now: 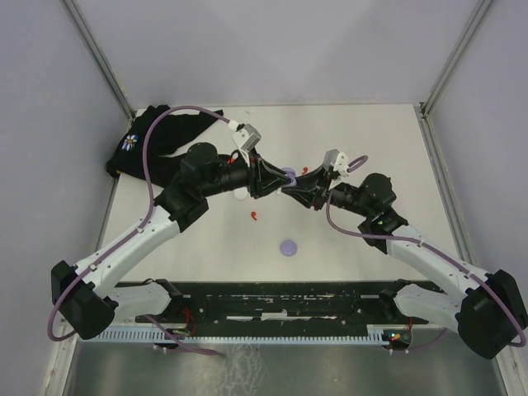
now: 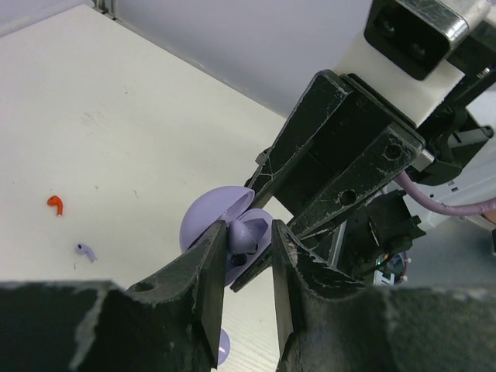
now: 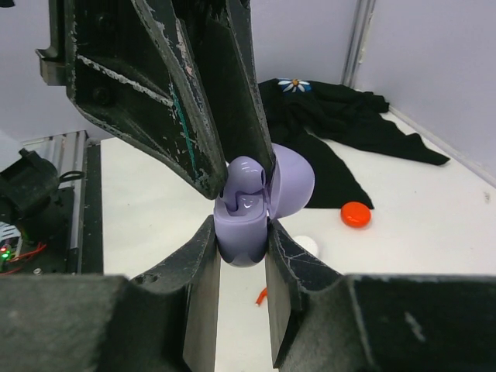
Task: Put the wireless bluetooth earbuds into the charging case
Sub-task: Place the earbud in the charging case.
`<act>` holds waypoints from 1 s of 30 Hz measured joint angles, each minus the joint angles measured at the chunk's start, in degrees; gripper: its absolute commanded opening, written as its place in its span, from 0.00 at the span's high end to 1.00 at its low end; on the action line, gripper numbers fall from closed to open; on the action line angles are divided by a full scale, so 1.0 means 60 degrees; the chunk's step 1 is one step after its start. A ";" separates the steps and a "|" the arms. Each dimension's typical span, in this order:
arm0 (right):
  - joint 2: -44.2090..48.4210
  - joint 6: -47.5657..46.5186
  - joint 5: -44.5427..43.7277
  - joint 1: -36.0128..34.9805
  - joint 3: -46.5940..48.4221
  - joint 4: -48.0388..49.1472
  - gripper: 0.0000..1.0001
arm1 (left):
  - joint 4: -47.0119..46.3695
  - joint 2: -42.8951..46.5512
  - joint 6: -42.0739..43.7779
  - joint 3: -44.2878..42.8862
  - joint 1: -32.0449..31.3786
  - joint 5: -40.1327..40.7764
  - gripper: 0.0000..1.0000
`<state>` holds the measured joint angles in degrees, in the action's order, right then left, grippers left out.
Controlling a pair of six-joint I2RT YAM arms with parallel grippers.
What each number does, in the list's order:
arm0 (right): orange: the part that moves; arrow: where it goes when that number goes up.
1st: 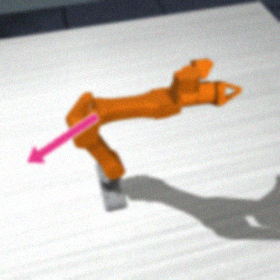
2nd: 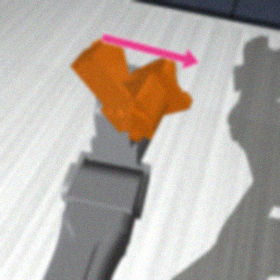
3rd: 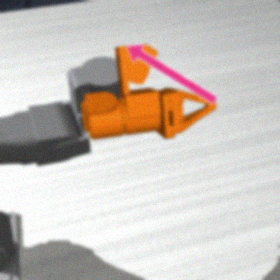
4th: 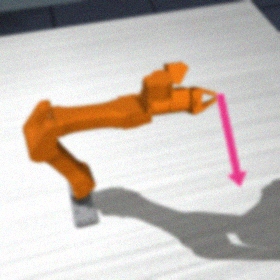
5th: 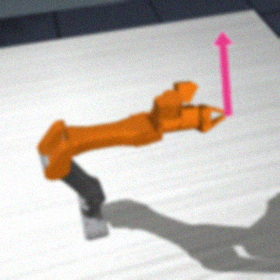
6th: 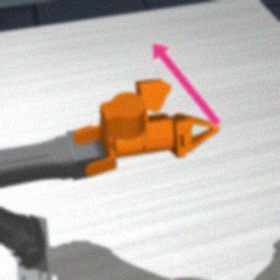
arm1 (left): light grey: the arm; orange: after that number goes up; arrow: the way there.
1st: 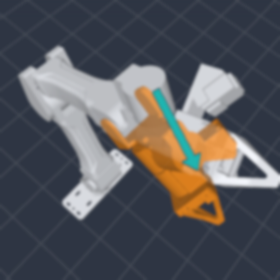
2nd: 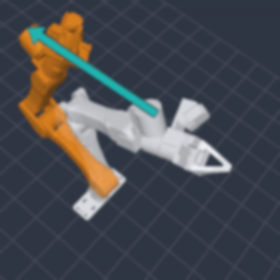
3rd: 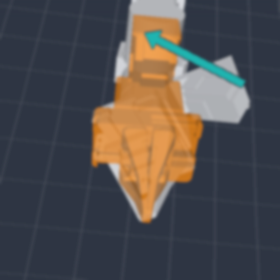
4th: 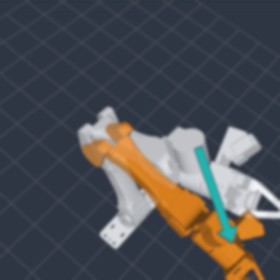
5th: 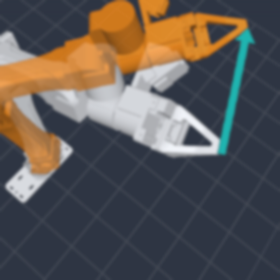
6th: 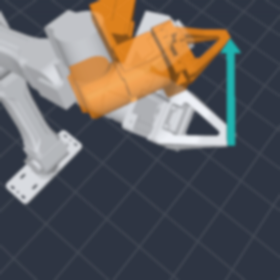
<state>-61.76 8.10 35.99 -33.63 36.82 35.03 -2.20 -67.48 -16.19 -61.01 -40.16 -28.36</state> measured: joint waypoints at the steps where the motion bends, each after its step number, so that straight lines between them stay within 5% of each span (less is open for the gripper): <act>1: -0.0022 0.0055 0.0062 0.0004 0.0033 -0.0015 0.94 | -0.0004 0.0000 0.0084 0.0000 0.0069 -0.0204 0.65; 17: -0.0372 0.0947 0.1752 0.0058 0.0597 -0.0208 0.94 | -0.0280 0.0080 0.1089 0.0004 0.0670 -0.2838 0.62; 30: -0.0557 0.1020 0.1931 0.0051 0.0703 -0.0495 0.95 | -0.0710 0.0135 0.1107 0.0047 0.0790 -0.3468 0.38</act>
<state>-65.10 14.22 47.57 -33.32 41.04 32.05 -6.46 -66.67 -9.54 -60.73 -35.42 -49.17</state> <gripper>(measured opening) 0.322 0.587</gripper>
